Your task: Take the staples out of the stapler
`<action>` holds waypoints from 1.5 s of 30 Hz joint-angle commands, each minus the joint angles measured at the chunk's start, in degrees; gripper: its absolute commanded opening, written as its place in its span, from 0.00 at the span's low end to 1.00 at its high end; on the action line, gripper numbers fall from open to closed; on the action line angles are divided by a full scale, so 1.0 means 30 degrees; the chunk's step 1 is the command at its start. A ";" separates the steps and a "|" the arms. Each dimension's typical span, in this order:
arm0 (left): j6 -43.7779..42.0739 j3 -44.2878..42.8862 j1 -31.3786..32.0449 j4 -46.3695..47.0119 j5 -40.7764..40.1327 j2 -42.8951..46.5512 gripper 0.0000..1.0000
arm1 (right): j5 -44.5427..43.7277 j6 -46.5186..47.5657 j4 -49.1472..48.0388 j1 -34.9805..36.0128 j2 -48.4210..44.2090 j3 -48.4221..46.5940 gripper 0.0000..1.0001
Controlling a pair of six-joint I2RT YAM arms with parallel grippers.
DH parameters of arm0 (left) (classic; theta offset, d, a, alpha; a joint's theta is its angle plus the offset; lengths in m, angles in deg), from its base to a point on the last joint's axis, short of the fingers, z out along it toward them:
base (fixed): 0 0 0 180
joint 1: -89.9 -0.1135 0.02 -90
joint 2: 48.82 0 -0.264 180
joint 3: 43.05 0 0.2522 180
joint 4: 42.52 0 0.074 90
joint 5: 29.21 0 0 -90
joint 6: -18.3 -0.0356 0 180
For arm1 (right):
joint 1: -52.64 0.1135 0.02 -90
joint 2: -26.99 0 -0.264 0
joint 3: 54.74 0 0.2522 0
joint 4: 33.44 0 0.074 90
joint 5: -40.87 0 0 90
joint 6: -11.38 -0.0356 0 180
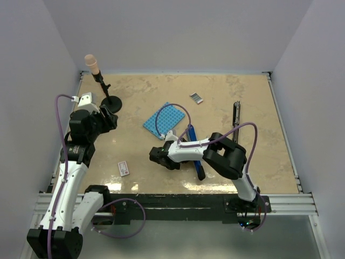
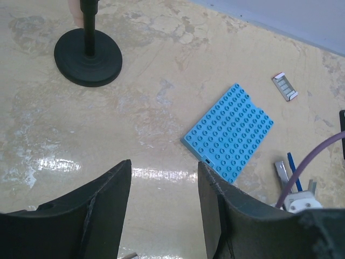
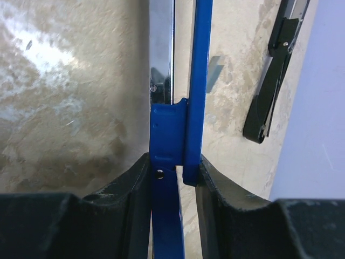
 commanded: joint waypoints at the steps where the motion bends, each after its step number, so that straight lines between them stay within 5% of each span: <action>1: 0.0022 -0.0274 -0.0190 0.0186 -0.0130 0.0164 0.57 | -0.0993 -0.0010 0.0421 0.0638 0.0972 -0.0393 0.00; 14: 0.0022 -0.0245 -0.0249 0.0186 0.0163 0.0164 0.57 | -0.1753 -0.1034 0.2732 0.0259 -0.1895 -0.1593 0.00; 17: 0.0022 -0.0216 -0.0249 0.0244 0.0339 0.0193 0.57 | -0.0878 0.1004 0.0319 0.0053 -0.3703 -0.1099 0.00; 24: 0.0052 0.0222 -0.0248 0.1091 0.2649 0.0369 0.60 | 0.8283 0.5702 -0.9298 -0.1730 -1.0533 0.2210 0.00; 30: 0.0987 0.1364 -0.0249 0.3284 0.9345 0.0458 0.69 | 1.7370 0.5501 -1.5716 -0.4486 -1.5424 0.5843 0.00; 36: 0.3825 0.2829 -0.0249 0.8604 1.6292 -0.0245 0.74 | 2.3105 0.3306 -1.9874 -0.5104 -1.6780 0.7573 0.00; 45: 0.7987 0.4705 -0.0190 1.5115 1.8793 -0.0100 0.78 | 2.8390 0.0023 -2.6236 -0.5104 -1.7455 0.9479 0.00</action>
